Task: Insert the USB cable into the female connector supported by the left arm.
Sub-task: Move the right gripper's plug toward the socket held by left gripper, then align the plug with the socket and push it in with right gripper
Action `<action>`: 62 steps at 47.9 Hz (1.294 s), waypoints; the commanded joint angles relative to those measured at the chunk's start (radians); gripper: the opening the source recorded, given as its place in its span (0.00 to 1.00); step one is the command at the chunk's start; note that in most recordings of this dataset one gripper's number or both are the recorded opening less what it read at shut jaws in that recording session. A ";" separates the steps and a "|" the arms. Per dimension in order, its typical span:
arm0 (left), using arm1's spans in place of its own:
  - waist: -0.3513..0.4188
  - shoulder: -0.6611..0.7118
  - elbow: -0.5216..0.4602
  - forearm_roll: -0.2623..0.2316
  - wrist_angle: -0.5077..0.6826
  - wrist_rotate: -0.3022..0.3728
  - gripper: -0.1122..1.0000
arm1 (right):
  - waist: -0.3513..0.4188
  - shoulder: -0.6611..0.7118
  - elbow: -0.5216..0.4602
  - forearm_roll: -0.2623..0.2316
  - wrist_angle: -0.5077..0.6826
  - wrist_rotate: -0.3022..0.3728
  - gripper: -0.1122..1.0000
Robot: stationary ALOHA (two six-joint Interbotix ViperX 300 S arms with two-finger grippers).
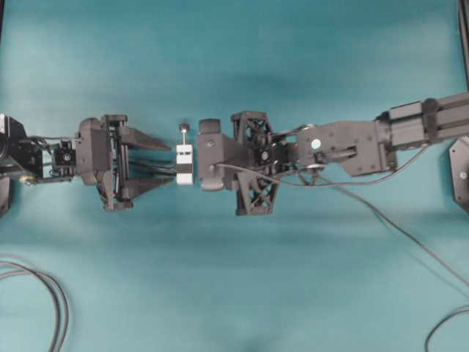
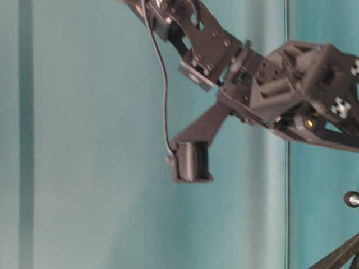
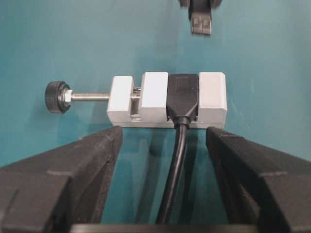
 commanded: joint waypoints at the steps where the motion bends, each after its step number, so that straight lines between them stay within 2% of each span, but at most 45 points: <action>1: 0.002 -0.012 -0.005 -0.003 -0.011 0.012 0.77 | 0.000 -0.002 -0.041 -0.005 0.005 0.000 0.30; 19: 0.000 -0.011 -0.005 -0.003 -0.026 0.012 0.77 | -0.018 0.040 -0.086 -0.005 0.006 0.008 0.30; 62: 0.002 -0.012 -0.005 -0.003 -0.006 0.021 0.77 | -0.034 0.060 -0.106 -0.005 0.005 0.040 0.30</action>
